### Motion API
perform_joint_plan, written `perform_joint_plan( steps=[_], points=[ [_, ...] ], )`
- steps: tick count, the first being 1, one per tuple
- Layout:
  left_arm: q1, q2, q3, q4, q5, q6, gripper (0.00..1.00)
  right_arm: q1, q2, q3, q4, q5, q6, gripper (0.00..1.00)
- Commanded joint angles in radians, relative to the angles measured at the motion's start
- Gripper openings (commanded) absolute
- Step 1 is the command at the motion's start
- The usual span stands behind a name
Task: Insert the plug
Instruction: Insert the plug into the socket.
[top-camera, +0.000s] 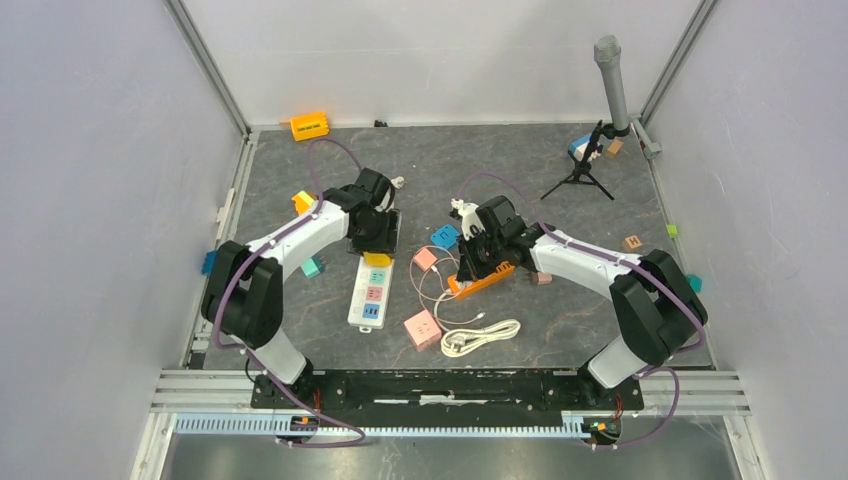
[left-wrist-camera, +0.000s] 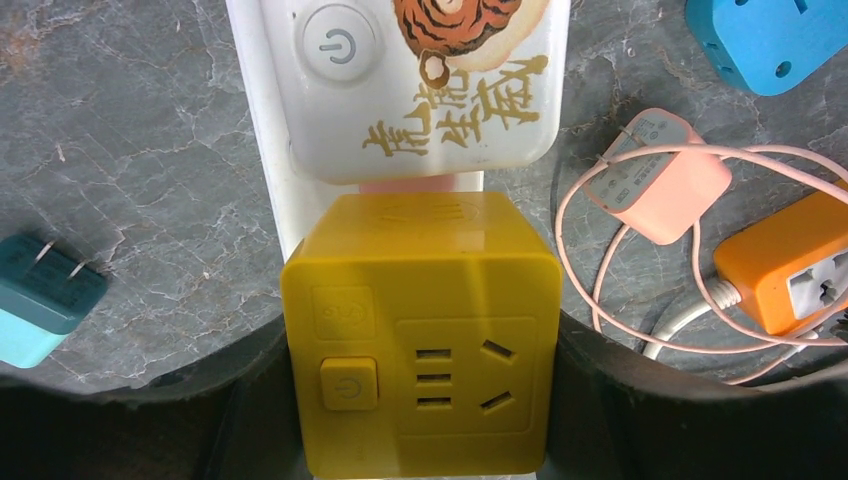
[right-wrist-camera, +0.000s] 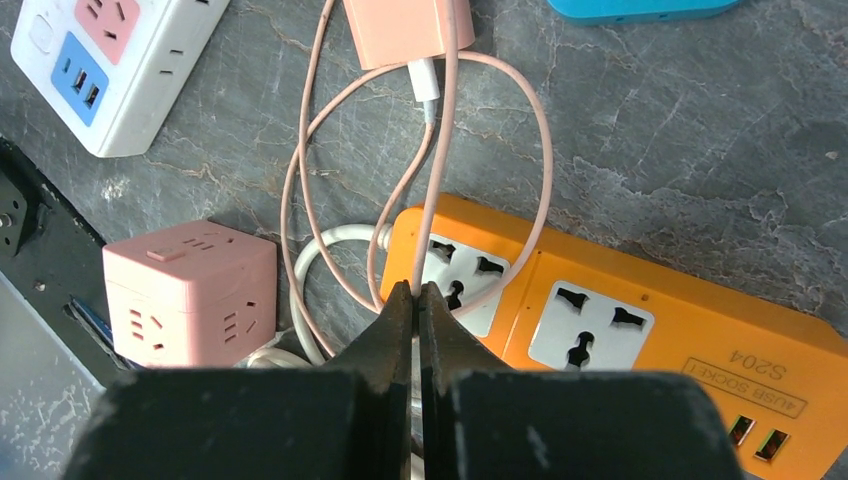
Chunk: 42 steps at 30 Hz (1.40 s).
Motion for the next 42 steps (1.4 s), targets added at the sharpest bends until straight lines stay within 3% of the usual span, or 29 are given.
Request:
perform_joint_plan(
  steps=[1,18,27,42],
  points=[
    [-0.002,0.021,-0.003,0.056,-0.059,0.051,0.02,-0.005,-0.024,-0.006,-0.008,0.010,-0.027,0.00],
    [-0.025,0.003,-0.040,0.061,-0.101,0.068,0.02,-0.005,-0.014,-0.005,-0.010,-0.004,-0.033,0.00],
    [-0.073,0.009,-0.125,0.101,-0.174,0.023,0.02,-0.004,-0.024,-0.009,-0.012,0.000,-0.037,0.00],
    [-0.077,0.075,-0.263,0.159,-0.160,-0.071,0.02,-0.004,-0.023,-0.004,-0.015,-0.003,-0.040,0.00]
  ],
)
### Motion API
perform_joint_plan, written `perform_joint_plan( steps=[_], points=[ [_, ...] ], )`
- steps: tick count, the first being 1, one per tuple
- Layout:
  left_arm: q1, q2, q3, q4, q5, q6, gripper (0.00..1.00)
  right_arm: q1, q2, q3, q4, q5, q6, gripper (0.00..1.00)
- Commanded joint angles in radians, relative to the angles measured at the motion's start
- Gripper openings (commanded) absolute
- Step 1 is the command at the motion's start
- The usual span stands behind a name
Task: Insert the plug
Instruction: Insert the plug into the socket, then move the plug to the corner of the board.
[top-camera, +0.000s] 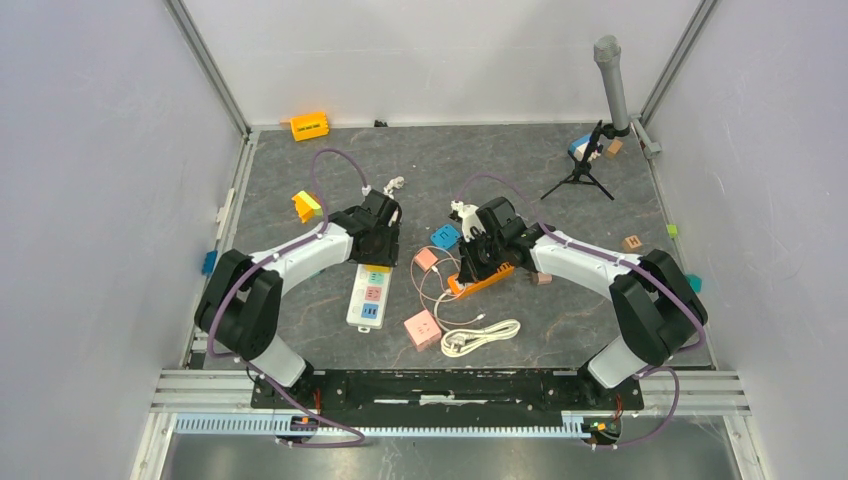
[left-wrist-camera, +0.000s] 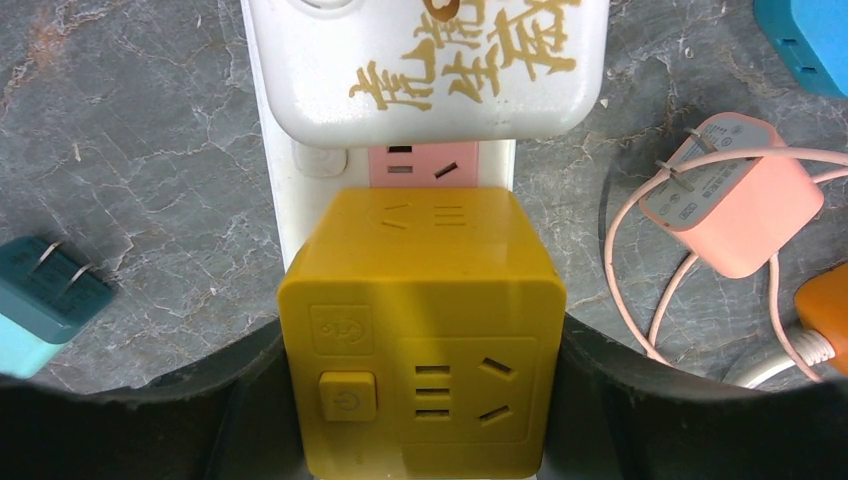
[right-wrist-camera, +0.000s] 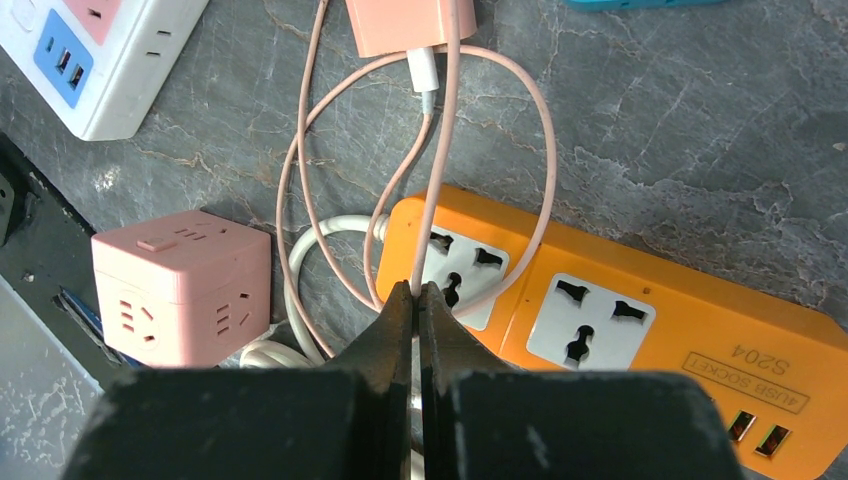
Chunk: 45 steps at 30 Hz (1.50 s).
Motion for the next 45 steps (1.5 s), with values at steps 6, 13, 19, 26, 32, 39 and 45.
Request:
perform_joint_plan(
  steps=[6,13,19,26,32,39,45],
  points=[
    [-0.007,0.110,-0.052,-0.061,-0.027,-0.037,0.02,-0.004,-0.027,0.009,-0.010,0.000,-0.021,0.00],
    [-0.007,-0.004,0.054,-0.142,-0.037,-0.018,0.71,-0.004,-0.051,0.063,-0.054,0.027,-0.032,0.40],
    [-0.007,-0.130,0.183,-0.211,-0.026,-0.012,1.00,-0.004,-0.099,0.141,-0.131,0.037,-0.050,0.69],
    [-0.004,-0.263,0.231,-0.265,-0.001,-0.028,1.00,-0.004,-0.171,0.178,-0.210,0.028,-0.068,0.90],
    [-0.003,-0.368,0.191,-0.258,0.138,-0.101,1.00,0.020,-0.198,0.181,-0.273,0.015,-0.097,0.98],
    [-0.003,-0.482,0.055,-0.260,0.242,-0.279,1.00,0.106,-0.201,0.114,-0.254,-0.061,-0.077,0.98],
    [-0.004,-0.593,-0.002,-0.299,0.190,-0.330,1.00,0.234,-0.115,0.059,-0.110,-0.176,0.036,0.98]
  ],
)
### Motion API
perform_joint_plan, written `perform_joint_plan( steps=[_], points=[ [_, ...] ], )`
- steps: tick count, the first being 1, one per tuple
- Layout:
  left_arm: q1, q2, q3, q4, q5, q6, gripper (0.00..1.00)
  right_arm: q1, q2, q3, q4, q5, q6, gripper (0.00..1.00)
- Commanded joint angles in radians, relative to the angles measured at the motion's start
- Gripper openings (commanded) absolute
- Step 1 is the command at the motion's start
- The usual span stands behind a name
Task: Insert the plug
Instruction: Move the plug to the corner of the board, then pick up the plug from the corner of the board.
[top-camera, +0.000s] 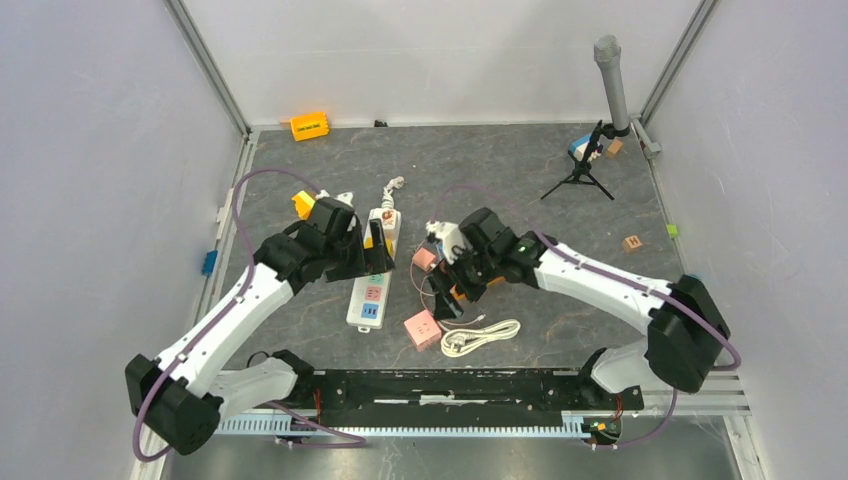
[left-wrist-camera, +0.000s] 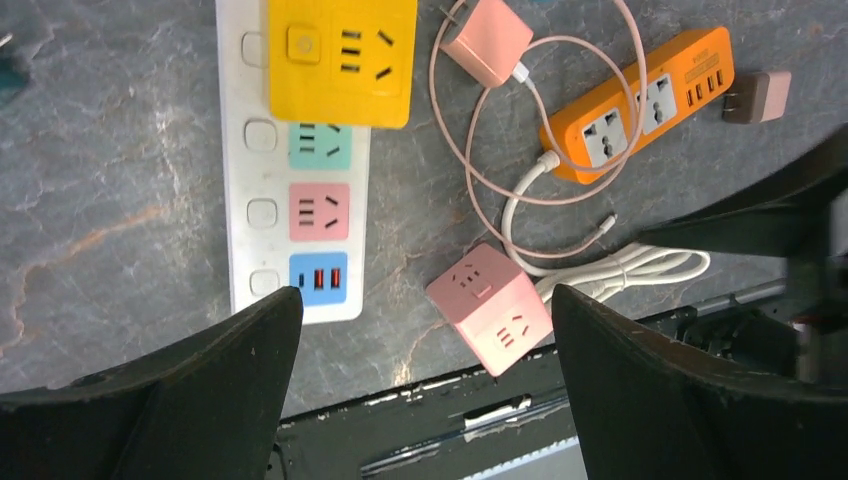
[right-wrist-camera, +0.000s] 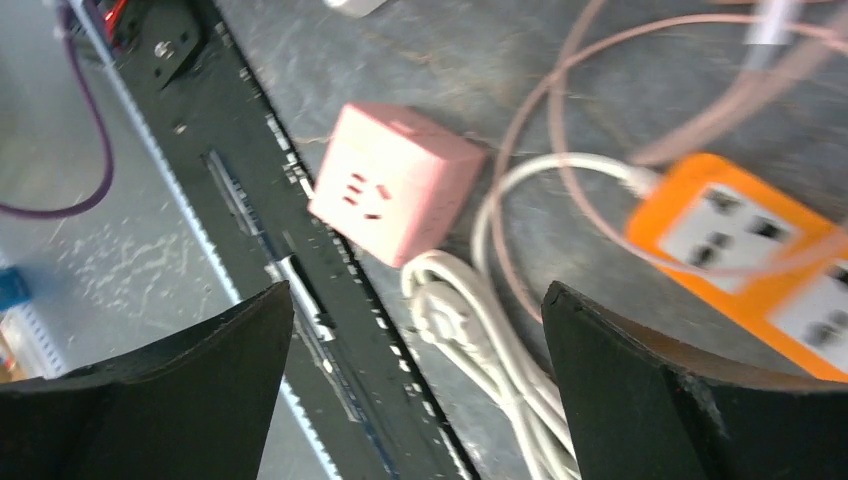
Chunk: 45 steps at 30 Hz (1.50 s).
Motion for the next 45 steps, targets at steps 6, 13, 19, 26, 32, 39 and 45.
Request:
perform_joint_plan(
  steps=[6,13,19,26,32,39,45],
  points=[
    [0.001,-0.116,0.062,-0.129,-0.103,-0.073,1.00,0.112,0.196,0.013,0.179,-0.190,0.175,0.98],
    [0.001,-0.128,0.087,-0.183,-0.081,-0.063,1.00,0.132,0.245,0.000,0.330,-0.354,0.314,0.98],
    [-0.001,-0.143,0.012,-0.167,0.039,-0.115,0.98,0.132,0.203,-0.019,0.347,-0.330,0.329,0.98],
    [-0.092,-0.160,-0.148,-0.115,0.149,-0.298,0.97,0.077,0.107,-0.068,0.202,-0.141,0.216,0.98],
    [-0.222,-0.152,-0.276,0.040,0.195,-0.531,1.00,-0.038,-0.023,-0.148,0.141,-0.027,0.171,0.98],
    [-0.285,0.041,-0.248,0.086,0.145,-0.584,1.00,-0.145,-0.104,-0.190,0.105,0.010,0.142,0.98],
    [-0.339,0.260,-0.149,0.097,0.109,-0.552,0.96,-0.155,-0.127,-0.210,0.103,0.020,0.145,0.98]
  ],
)
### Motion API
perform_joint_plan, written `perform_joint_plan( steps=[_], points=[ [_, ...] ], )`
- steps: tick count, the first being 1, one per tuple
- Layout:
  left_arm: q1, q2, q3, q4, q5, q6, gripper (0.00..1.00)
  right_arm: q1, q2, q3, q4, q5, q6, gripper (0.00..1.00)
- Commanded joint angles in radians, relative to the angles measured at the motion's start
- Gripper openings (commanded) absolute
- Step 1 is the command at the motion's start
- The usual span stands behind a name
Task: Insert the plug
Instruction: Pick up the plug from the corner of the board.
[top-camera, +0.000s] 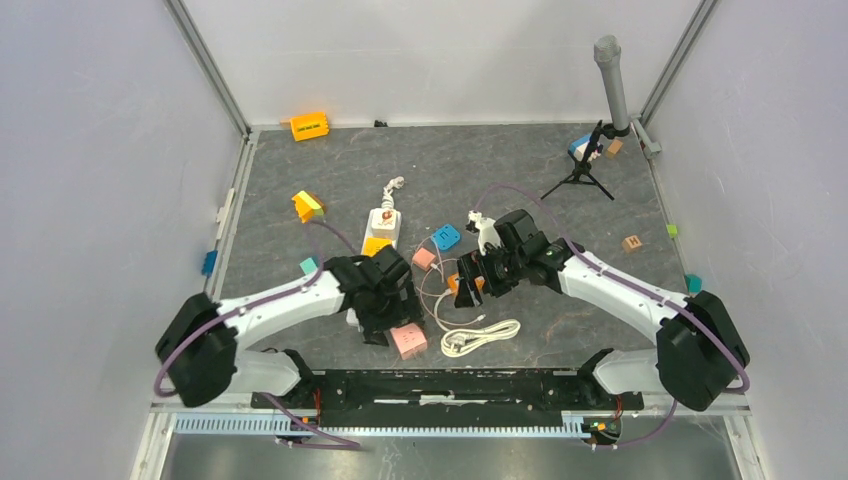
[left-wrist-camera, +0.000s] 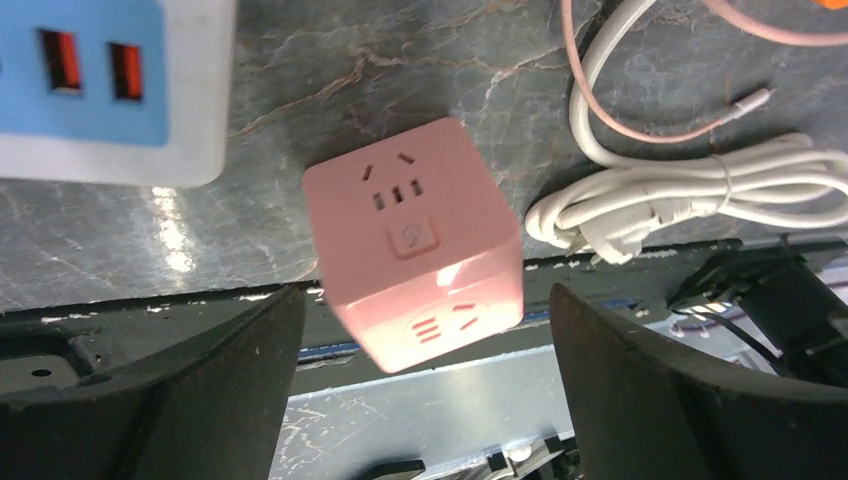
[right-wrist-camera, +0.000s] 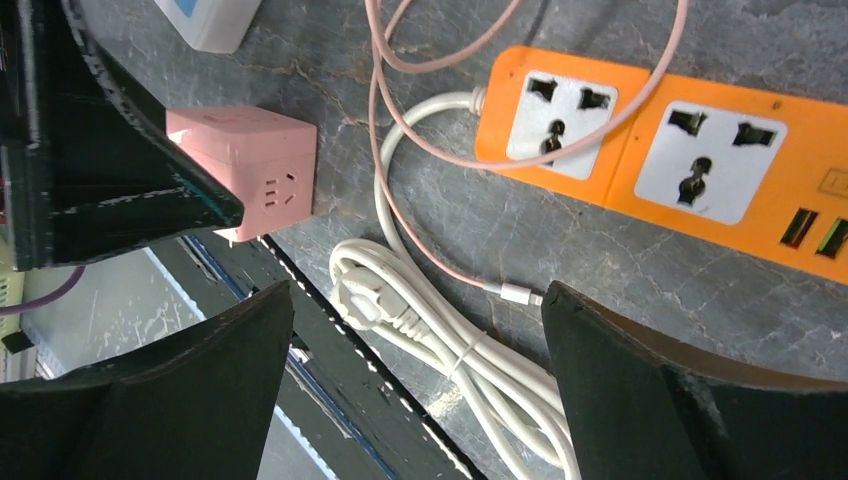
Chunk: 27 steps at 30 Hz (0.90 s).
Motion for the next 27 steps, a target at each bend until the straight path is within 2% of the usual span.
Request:
perform_joint_plan(
  steps=[1,3,6,11,14,20,22,24,27],
  points=[
    [-0.046,0.133,0.114,0.018,-0.052,-0.017,0.95,-0.004,-0.043,-0.020,-0.004,0.026,-0.014,0.98],
    [-0.076,0.203,0.150,-0.010,-0.075,0.000,0.95,-0.007,-0.050,-0.023,-0.003,0.029,-0.010,0.98],
    [-0.098,0.288,0.179,-0.020,-0.073,0.019,0.88,-0.012,-0.056,-0.018,-0.006,0.036,-0.011,0.98],
    [-0.109,0.327,0.214,-0.020,-0.077,0.044,0.63,-0.023,-0.061,0.003,-0.022,0.051,-0.026,0.98],
    [-0.111,0.296,0.243,-0.013,-0.093,0.077,0.53,-0.031,-0.066,0.021,-0.036,0.061,-0.037,0.98],
    [-0.111,0.175,0.407,-0.015,-0.182,0.286,0.47,-0.054,-0.098,0.098,-0.049,0.058,-0.047,0.98],
    [-0.108,0.126,0.462,-0.009,-0.235,0.366,0.41,-0.067,-0.115,0.134,-0.051,0.059,-0.047,0.98],
    [-0.108,0.073,0.491,0.037,-0.264,0.459,0.36,-0.079,-0.133,0.174,-0.049,0.055,-0.049,0.98],
    [-0.109,-0.022,0.485,0.137,-0.271,0.615,0.35,-0.096,-0.160,0.236,-0.027,0.020,-0.057,0.98]
  ],
)
